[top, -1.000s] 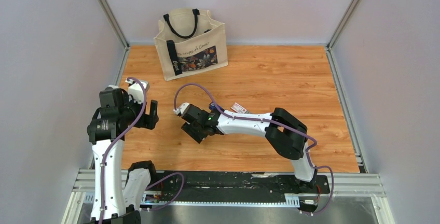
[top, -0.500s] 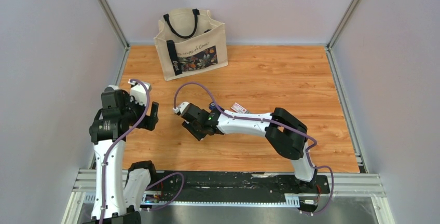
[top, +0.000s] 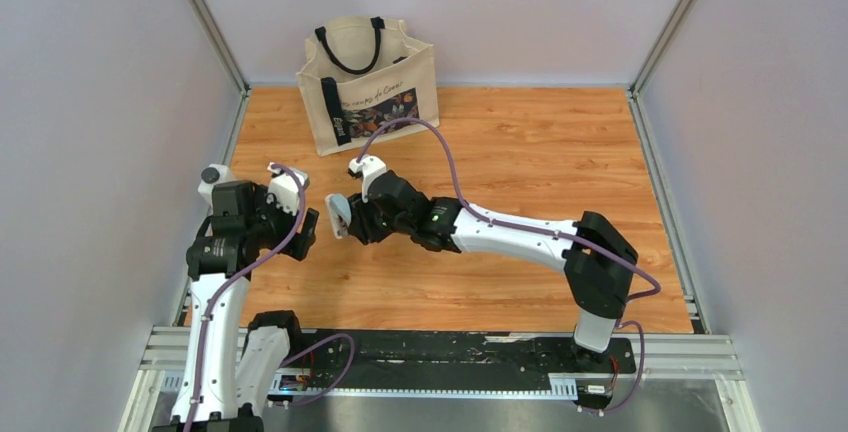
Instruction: Unload the staples from the stapler
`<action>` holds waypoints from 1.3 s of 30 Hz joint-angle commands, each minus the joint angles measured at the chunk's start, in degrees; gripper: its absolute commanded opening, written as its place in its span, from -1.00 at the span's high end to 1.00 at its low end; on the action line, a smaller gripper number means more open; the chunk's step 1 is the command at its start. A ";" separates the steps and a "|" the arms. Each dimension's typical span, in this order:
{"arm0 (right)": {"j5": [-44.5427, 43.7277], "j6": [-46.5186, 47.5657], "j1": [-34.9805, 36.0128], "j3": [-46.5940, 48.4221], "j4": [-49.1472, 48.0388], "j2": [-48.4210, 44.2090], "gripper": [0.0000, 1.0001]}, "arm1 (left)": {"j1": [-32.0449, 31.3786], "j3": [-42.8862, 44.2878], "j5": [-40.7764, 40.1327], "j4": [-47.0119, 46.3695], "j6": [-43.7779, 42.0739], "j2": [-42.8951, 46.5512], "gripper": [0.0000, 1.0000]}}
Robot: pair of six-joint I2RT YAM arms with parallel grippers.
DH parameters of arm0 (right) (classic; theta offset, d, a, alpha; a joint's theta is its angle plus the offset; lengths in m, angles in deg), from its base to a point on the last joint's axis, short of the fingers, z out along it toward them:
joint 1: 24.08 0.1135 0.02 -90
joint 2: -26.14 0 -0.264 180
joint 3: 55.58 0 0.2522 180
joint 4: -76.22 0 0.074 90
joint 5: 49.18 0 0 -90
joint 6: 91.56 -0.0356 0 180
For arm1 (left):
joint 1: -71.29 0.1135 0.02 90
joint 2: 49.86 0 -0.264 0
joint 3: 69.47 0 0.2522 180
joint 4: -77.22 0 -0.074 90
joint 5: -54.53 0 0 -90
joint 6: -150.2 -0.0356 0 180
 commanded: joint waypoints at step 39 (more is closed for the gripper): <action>9.88 -14.14 -0.60 -14.22 -20.14 -14.45 1.00 | -7.87 -15.33 12.02 -14.50 -20.10 7.17 -0.67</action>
